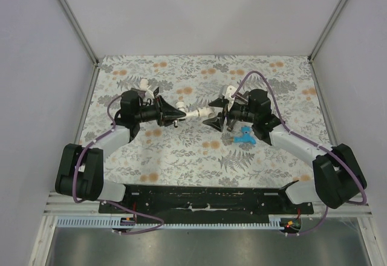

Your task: Install the water faucets

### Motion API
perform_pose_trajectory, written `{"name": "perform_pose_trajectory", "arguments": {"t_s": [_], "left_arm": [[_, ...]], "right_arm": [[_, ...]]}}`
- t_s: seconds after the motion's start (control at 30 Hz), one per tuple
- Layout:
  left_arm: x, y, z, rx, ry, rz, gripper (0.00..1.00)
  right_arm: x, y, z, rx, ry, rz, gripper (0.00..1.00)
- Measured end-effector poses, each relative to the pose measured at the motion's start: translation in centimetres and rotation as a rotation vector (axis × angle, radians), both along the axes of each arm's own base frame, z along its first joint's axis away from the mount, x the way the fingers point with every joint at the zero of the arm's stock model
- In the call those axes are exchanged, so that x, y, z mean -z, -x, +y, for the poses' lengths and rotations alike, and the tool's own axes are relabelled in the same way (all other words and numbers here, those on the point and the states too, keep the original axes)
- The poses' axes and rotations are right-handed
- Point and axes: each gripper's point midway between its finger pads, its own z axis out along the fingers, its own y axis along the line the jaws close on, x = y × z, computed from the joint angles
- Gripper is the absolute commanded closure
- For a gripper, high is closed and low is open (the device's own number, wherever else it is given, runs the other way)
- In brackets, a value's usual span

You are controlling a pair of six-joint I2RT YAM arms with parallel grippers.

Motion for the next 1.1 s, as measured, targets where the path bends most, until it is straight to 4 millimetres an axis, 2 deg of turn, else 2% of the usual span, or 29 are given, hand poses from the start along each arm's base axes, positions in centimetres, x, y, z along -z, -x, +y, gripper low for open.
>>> {"name": "perform_pose_trajectory", "arguments": {"t_s": [0.17, 0.23, 0.33, 0.4, 0.47, 0.57, 0.67, 0.7, 0.8, 0.87, 0.97, 1.1], "left_arm": [[-0.6, 0.4, -0.1, 0.031, 0.015, -0.007, 0.98], [-0.8, 0.5, -0.2, 0.041, 0.019, -0.012, 0.98], [-1.1, 0.6, -0.2, 0.062, 0.017, -0.041, 0.98], [-1.4, 0.6, -0.2, 0.081, 0.001, -0.095, 0.98], [-1.6, 0.5, -0.1, 0.090, -0.038, -0.188, 0.98], [-2.0, 0.4, 0.3, 0.087, -0.135, -0.389, 0.98], [-2.7, 0.5, 0.5, 0.071, -0.255, -0.606, 0.98], [-2.8, 0.7, 0.5, 0.068, -0.289, -0.664, 0.98], [-3.3, 1.1, 0.5, 0.046, -0.398, -0.831, 0.98], [-3.1, 1.5, 0.7, 0.034, -0.436, -0.869, 0.98], [-2.5, 1.7, 0.6, 0.027, -0.449, -0.856, 0.98], [-1.8, 1.2, -0.1, 0.015, -0.381, -0.753, 0.98]], "right_arm": [[-0.1, 0.5, 0.2, -0.047, 0.007, -0.026, 0.33], [-0.2, 0.8, 0.3, -0.063, 0.011, -0.018, 0.47], [-1.0, 0.8, 0.4, -0.077, 0.006, -0.007, 0.74], [-1.4, 0.7, 0.5, -0.074, 0.001, 0.052, 0.86], [-1.5, 0.6, 0.6, -0.073, 0.002, 0.135, 0.92], [-1.6, 0.4, 1.2, -0.069, 0.008, 0.348, 0.99], [-1.8, 0.0, 1.7, -0.059, 0.020, 0.591, 0.98], [-1.9, -0.2, 1.8, -0.052, 0.019, 0.676, 0.94], [-1.8, -0.4, 2.1, -0.042, 0.000, 0.921, 0.73], [-1.5, -0.1, 2.3, -0.037, -0.005, 1.024, 0.59], [-1.1, -0.1, 2.0, -0.009, 0.011, 1.035, 0.43], [-2.1, -1.1, 1.1, 0.088, 0.031, 0.852, 0.32]]}}
